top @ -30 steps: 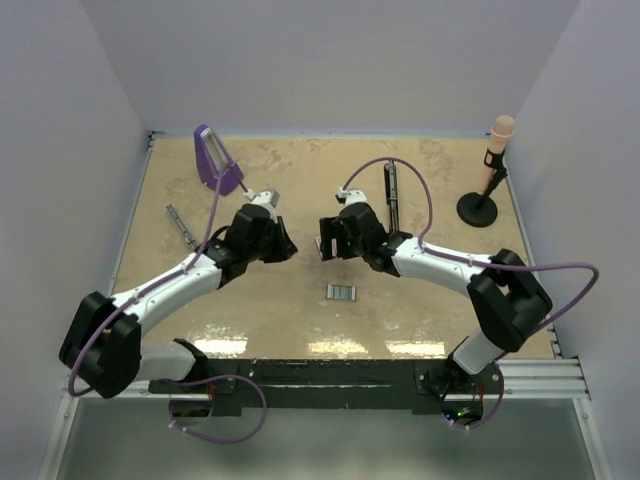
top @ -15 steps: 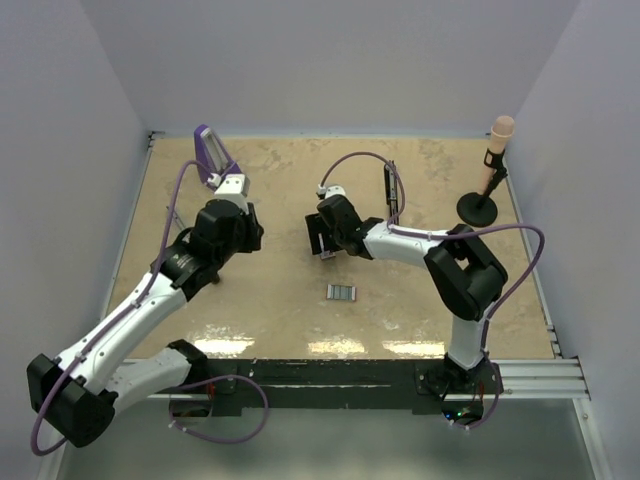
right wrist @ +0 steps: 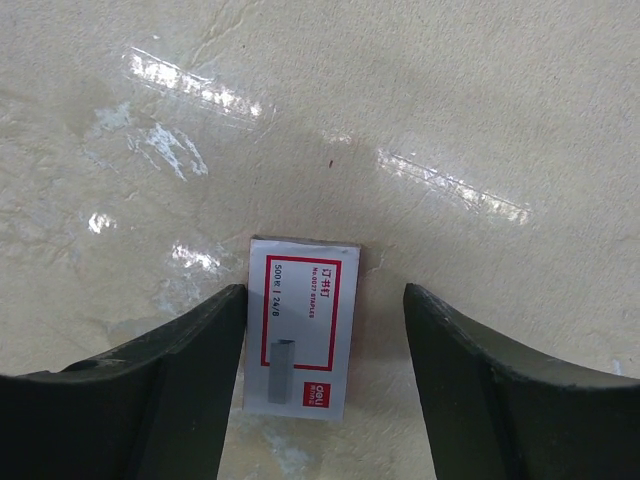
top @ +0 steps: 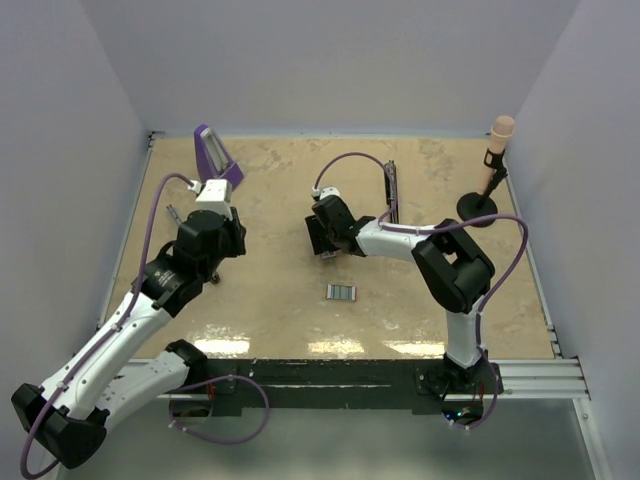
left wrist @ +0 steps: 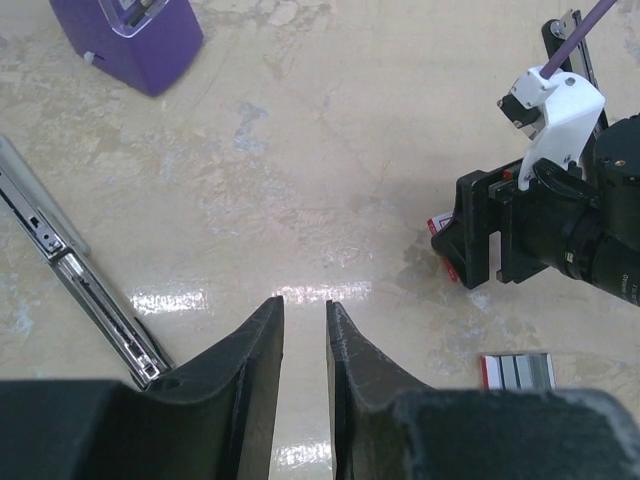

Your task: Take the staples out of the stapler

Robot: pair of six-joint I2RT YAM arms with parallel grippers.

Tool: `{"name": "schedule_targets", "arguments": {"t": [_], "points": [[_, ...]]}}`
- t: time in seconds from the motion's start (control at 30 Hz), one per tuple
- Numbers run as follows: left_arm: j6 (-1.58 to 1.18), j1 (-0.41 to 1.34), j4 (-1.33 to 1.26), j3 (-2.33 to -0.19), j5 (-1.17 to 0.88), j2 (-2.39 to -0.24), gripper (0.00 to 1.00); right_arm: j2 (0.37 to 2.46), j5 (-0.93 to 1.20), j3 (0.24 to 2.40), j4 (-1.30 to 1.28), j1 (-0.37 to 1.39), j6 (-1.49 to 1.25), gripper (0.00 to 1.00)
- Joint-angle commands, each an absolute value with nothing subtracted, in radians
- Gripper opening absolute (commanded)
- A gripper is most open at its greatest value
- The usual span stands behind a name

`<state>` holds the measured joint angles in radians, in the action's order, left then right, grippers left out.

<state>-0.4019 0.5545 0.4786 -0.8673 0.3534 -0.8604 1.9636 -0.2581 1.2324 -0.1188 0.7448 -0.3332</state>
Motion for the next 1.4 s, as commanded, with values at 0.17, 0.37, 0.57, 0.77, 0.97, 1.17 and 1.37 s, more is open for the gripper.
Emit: {"name": "schedule_targets", "arguments": {"t": [0.17,0.37,0.57,0.77,0.97,1.17,1.37], "points": [[-0.379,0.552,0.460,-0.850,0.407,-0.798,0.29,1.973,-0.212,1.258,-0.098,0.776,-0.249,0.61],[-0.379,0.552,0.465,-0.851,0.408,-0.805,0.29,1.979,-0.161,1.249,-0.078,0.817,-0.187,0.55],[-0.380,0.552,0.466,-0.850,0.420,-0.796,0.29,1.967,-0.153,1.232,-0.051,0.867,-0.147,0.49],[-0.400,0.552,0.480,-0.850,0.446,-0.799,0.30,1.928,-0.141,1.192,-0.031,0.920,-0.132,0.46],[-0.420,0.549,0.489,-0.854,0.456,-0.811,0.31,1.891,-0.104,1.123,0.041,1.004,-0.107,0.46],[-0.494,0.545,0.497,-0.856,0.410,-0.831,0.38,1.875,-0.133,1.104,0.037,1.054,-0.120,0.51],[-0.520,0.531,0.528,-0.903,0.331,-0.871,0.40,1.758,-0.170,1.052,0.005,1.054,-0.132,0.62]]}}
